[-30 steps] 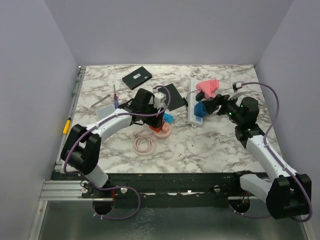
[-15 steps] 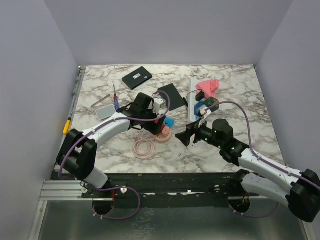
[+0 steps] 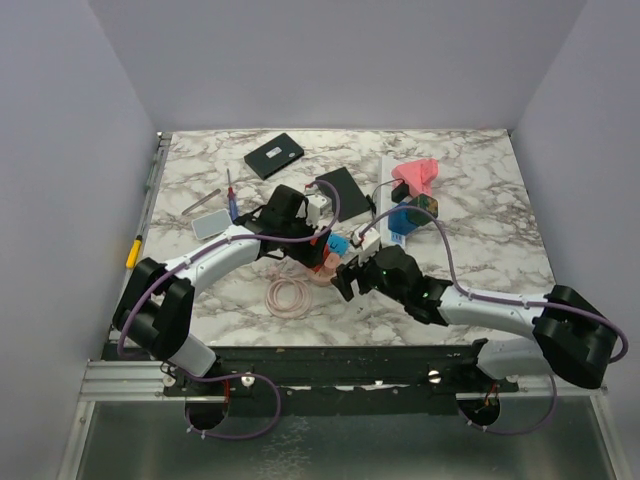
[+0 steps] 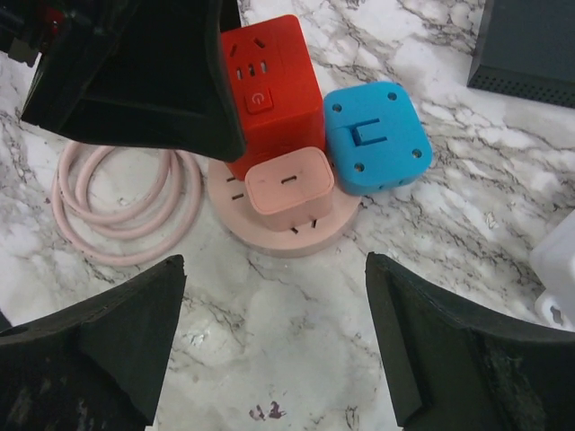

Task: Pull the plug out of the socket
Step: Move the socket to the center of the board.

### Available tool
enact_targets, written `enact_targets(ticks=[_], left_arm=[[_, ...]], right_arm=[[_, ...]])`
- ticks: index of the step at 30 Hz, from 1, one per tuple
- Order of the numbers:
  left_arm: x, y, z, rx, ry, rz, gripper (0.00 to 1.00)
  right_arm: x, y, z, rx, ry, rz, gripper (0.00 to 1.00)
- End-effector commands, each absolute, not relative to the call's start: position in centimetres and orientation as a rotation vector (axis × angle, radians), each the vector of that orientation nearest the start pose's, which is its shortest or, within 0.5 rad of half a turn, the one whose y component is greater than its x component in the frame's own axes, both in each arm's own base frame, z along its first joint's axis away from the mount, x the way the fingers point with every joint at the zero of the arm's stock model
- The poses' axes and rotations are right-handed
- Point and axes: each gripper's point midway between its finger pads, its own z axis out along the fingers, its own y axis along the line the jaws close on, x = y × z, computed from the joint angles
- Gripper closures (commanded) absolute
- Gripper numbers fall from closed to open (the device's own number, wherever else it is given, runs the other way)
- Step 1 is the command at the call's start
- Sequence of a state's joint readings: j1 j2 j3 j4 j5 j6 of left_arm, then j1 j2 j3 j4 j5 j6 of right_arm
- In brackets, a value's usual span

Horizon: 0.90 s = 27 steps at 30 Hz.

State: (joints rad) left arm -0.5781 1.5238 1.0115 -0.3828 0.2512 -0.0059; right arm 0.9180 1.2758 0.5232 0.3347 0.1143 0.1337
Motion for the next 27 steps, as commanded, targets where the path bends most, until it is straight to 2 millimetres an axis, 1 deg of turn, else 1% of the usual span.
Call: enact_targets(ticks=[1,3,7,9,12,14,17,21,23,27], left_arm=[[28.8,-24.2,9.0,0.789,2.385,-0.576,0.26],[28.9,-24.1,8.7,0.789,2.392,-0.561,0.28],[29.1,-23.8,8.1,0.791,2.405,-0.534,0.36],[29.1,-23.8,7.9,0.802,2.408,-0.534,0.41],[29.0,-23.8,7.6,0.828,2.405,-0.528,0.53],[28.8,-23.9,7.5,0.866,2.392,-0.540,0.58],[28.5,-23.9,7.3,0.908,2.382,-0.551,0.66],[28.7,-23.5,7.2,0.929,2.375,-0.531,0.70],[28.7,-23.5,7.3,0.936,2.370,-0.547,0.70],[28.6,-23.5,7.3,0.946,2.370,-0.576,0.72]], right_arm=[[25.9,30.0,12.3,-0.685,1.813,0.506,0.12],[26.2,30.2,11.7,-0.698,1.819,0.492,0.11],[26.7,30.5,10.6,-0.728,1.824,0.459,0.11],[26.9,30.9,10.5,-0.744,1.821,0.459,0.11],[27.1,31.5,10.5,-0.761,1.815,0.462,0.13],[27.3,31.9,10.4,-0.776,1.810,0.464,0.15],[27.3,32.6,10.1,-0.793,1.811,0.483,0.21],[27.3,33.1,9.7,-0.809,1.811,0.501,0.24],[27.4,33.3,9.7,-0.807,1.809,0.503,0.27],[27.5,33.4,9.5,-0.841,1.797,0.487,0.28]])
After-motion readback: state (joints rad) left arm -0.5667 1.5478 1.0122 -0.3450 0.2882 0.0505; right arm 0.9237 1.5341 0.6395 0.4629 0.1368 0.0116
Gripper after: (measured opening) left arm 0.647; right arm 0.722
